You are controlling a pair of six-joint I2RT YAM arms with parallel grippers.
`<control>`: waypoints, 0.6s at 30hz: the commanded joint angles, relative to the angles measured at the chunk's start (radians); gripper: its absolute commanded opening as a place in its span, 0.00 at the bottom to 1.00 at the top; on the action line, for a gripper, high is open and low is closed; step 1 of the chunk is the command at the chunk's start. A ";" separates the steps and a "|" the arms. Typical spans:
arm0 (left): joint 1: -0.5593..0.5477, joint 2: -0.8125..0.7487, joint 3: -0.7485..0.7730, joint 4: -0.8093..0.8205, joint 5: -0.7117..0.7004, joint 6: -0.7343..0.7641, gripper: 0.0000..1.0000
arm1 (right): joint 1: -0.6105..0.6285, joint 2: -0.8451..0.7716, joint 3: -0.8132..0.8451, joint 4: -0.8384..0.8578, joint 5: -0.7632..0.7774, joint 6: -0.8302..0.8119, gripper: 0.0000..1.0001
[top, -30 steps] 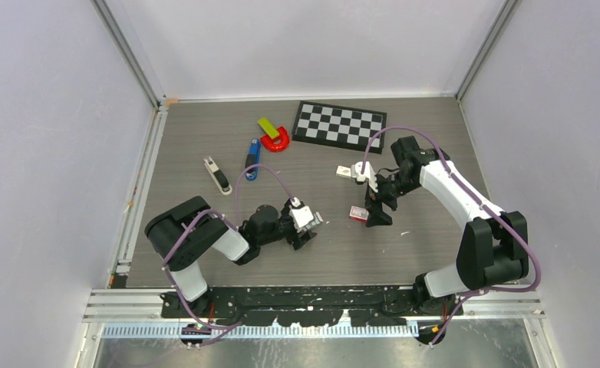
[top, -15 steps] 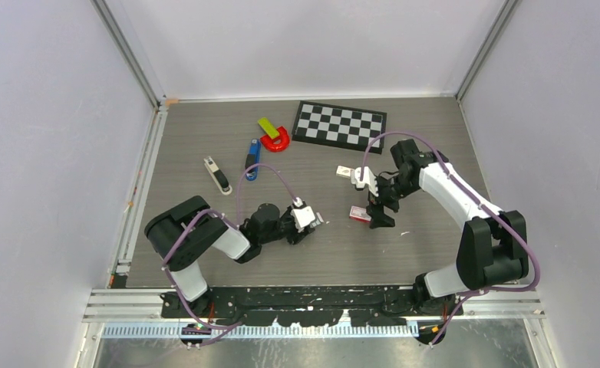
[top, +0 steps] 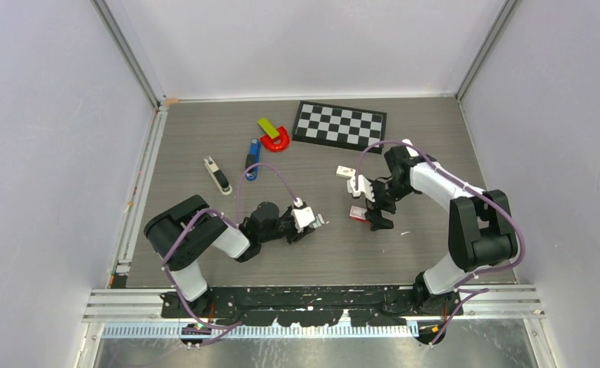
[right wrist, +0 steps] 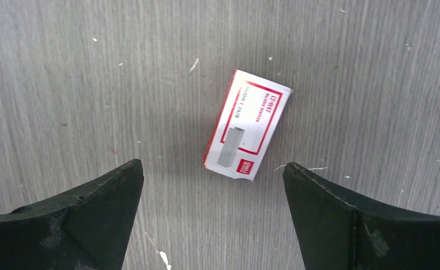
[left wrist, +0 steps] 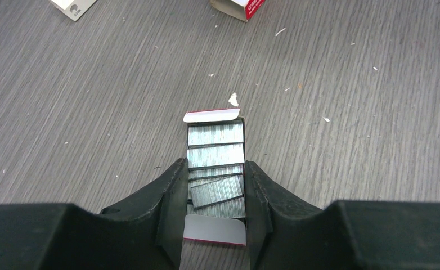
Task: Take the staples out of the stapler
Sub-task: Close the staple box at the center of the board.
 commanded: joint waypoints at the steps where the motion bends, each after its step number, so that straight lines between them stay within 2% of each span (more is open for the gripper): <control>1: 0.001 0.015 0.021 -0.008 0.065 -0.004 0.34 | 0.027 0.013 0.008 0.089 0.031 0.064 0.98; 8: 0.001 0.029 0.018 0.026 0.085 -0.014 0.33 | 0.057 0.023 -0.030 0.198 0.099 0.157 0.98; 18: 0.001 0.069 -0.004 0.138 0.101 -0.030 0.33 | 0.080 0.017 -0.095 0.248 0.112 0.103 0.91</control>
